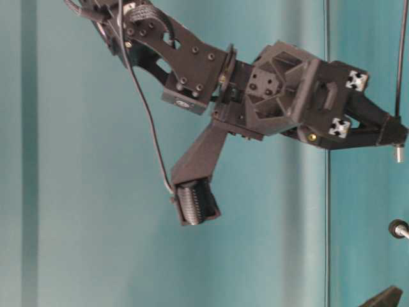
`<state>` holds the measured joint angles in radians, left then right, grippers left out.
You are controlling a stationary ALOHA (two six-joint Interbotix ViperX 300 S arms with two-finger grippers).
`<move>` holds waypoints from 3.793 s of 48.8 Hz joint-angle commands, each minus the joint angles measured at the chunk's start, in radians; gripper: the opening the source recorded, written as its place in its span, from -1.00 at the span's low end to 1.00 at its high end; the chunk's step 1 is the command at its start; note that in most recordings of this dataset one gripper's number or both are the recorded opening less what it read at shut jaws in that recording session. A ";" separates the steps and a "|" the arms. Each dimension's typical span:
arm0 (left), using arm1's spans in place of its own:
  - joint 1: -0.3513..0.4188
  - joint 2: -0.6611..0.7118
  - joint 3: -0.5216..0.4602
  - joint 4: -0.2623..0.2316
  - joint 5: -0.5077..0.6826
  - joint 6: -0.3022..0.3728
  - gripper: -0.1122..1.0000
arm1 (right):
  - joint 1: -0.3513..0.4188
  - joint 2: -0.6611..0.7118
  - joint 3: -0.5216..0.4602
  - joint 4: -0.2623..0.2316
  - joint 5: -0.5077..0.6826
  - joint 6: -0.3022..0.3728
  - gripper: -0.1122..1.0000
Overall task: Insert the USB cable into the female connector supported by the left arm.
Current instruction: 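Grasp the white clamp with the left gripper and raise it, then align the USB plug with the clamped female connector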
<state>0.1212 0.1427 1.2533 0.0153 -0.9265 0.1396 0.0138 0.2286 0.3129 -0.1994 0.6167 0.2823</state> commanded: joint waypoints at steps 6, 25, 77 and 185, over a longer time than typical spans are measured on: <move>-0.008 0.080 -0.028 0.025 -0.107 -0.012 0.80 | 0.000 0.005 -0.034 -0.006 -0.005 0.002 -0.40; -0.020 0.146 -0.058 0.025 -0.176 -0.012 0.77 | 0.002 0.061 -0.074 -0.038 -0.087 0.003 -0.40; 0.044 0.167 -0.040 0.020 -0.150 0.078 0.63 | 0.000 0.156 -0.186 -0.038 -0.058 0.005 -0.40; 0.025 0.207 -0.115 0.025 -0.094 0.074 0.02 | -0.017 0.178 -0.186 -0.043 -0.129 -0.003 -0.40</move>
<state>0.1396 0.3482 1.1551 0.0476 -1.0446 0.1979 -0.0061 0.4234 0.1519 -0.2378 0.5047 0.2777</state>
